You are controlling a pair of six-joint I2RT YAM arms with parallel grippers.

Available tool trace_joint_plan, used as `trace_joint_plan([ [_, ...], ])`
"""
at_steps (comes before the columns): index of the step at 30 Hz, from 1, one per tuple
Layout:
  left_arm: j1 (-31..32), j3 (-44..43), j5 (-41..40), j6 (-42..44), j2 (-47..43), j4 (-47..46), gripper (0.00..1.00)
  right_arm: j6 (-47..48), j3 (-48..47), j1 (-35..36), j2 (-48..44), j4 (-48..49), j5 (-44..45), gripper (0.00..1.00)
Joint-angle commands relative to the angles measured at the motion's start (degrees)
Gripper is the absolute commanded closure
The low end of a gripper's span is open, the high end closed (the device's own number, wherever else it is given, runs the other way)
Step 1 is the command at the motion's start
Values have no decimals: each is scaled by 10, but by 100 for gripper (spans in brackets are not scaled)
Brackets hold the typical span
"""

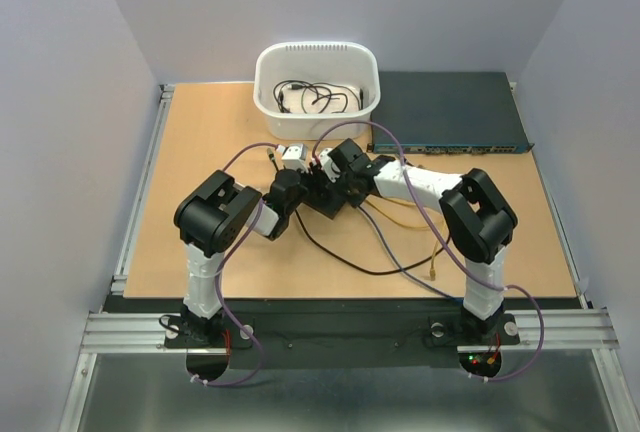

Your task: Insert the plug into the switch port

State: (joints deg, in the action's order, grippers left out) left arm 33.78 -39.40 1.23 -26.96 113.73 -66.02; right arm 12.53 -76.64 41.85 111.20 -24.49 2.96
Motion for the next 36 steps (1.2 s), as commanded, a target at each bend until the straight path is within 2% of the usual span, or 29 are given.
trace_joint_plan([
  [1, 169, -10, 221, 60, 30, 158, 38, 37, -97, 38, 35, 322, -150, 99],
  [7, 171, -14, 224, 60, 30, 164, 38, 36, -84, 39, 42, 324, -152, 100],
  [15, 166, -7, 233, 45, 22, 152, 38, 19, 6, 39, 24, 368, -103, 99],
  [18, 149, -2, 226, 32, 14, 156, 38, 13, 25, 39, -4, 380, -89, 82],
  [19, 144, 0, 214, 29, 11, 162, 38, 10, 32, 39, -21, 383, -88, 73],
  [21, 130, -2, 186, 22, -5, 198, 38, 11, 40, 38, -39, 380, -77, 71],
  [25, 116, -21, 81, 26, -45, 284, 38, 11, 67, 39, -90, 372, -74, 64],
  [28, 103, -43, 40, 33, -65, 335, 38, 5, 79, 39, -129, 357, -72, 59],
  [36, 46, -77, 45, 39, -79, 388, 38, -22, 155, 39, -230, 334, -33, 52],
])
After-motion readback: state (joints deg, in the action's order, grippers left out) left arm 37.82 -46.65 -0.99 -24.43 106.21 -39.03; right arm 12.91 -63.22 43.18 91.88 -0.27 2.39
